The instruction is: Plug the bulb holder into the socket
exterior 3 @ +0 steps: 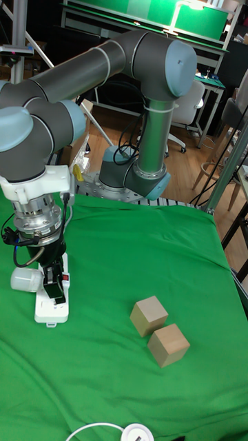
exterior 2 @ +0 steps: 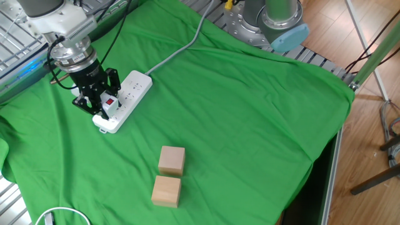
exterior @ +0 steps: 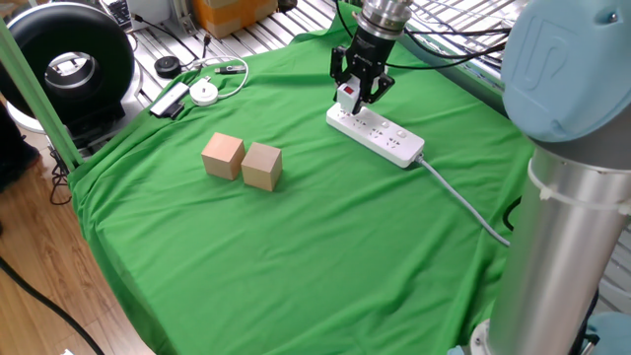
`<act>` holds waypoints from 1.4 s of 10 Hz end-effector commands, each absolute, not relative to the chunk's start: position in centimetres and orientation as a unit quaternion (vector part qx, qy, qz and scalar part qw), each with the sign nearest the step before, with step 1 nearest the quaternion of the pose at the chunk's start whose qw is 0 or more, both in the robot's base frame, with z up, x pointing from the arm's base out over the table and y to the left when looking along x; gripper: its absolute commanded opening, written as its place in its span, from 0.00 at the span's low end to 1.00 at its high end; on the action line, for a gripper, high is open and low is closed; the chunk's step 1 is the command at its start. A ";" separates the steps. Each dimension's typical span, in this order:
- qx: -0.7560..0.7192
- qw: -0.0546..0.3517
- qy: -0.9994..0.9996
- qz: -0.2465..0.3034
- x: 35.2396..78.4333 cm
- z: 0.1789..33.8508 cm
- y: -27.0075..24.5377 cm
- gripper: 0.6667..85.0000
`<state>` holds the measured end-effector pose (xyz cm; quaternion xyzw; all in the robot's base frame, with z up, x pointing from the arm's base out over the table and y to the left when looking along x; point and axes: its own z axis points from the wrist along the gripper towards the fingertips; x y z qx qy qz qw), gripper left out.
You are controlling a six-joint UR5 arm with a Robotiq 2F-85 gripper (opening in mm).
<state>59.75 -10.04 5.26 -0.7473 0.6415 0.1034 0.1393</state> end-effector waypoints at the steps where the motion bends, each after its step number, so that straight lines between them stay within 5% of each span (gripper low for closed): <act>1: -0.744 0.148 0.641 0.116 60.1 6.0 -9.3 0.00; 14: -0.740 0.135 0.648 0.120 60.6 6.2 -9.3 0.00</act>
